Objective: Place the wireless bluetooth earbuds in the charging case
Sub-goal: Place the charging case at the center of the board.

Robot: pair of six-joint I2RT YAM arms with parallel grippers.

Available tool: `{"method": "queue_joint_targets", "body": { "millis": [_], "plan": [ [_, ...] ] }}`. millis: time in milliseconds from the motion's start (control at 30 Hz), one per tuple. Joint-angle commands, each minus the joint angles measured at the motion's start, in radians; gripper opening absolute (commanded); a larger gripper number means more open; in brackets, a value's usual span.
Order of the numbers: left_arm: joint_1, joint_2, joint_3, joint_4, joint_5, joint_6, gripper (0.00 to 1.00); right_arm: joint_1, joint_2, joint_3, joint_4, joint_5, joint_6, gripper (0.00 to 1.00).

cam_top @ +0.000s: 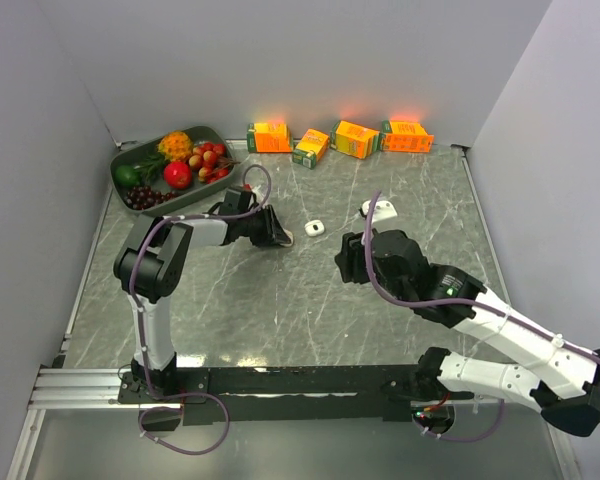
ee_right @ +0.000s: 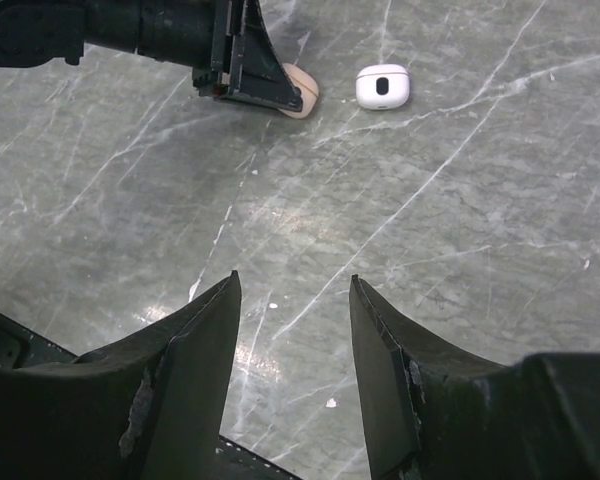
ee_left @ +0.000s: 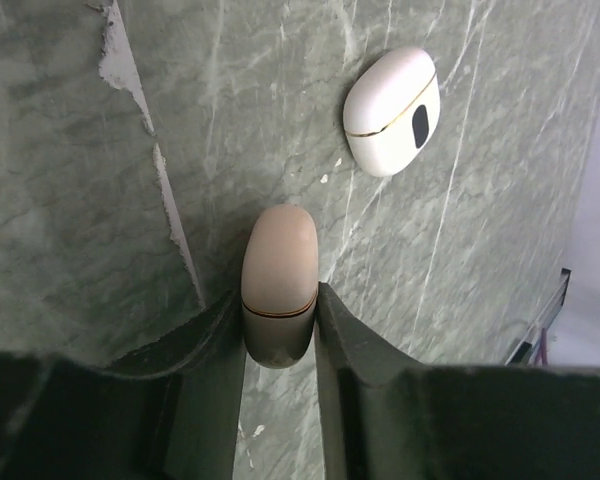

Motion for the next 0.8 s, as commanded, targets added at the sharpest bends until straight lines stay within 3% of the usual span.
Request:
{"method": "queue_joint_targets", "body": {
  "millis": [0,167,233,500,533,767],
  "plan": [
    [0.007,0.023,0.025,-0.081,-0.043,0.040,0.40,-0.007,-0.036,0.001,0.026,0.016,-0.007,0.56],
    [0.008,0.014,0.011,-0.098,-0.052,0.056,0.50,-0.012,-0.043,0.001,0.021,0.024,-0.010,0.56],
    [0.013,-0.005,-0.011,-0.125,-0.064,0.061,0.71,-0.012,-0.048,-0.004,0.021,0.024,-0.008,0.57],
    [0.056,-0.100,-0.107,-0.173,-0.075,0.093,0.80,-0.012,-0.060,-0.013,0.021,0.018,0.001,0.57],
    [0.062,-0.118,-0.120,-0.185,-0.083,0.102,0.92,-0.014,-0.062,-0.018,0.020,0.018,0.005,0.57],
    [0.085,-0.495,-0.239,-0.314,-0.228,0.141,0.96,-0.014,-0.075,-0.052,0.024,0.029,0.005,0.58]
  ]
}}
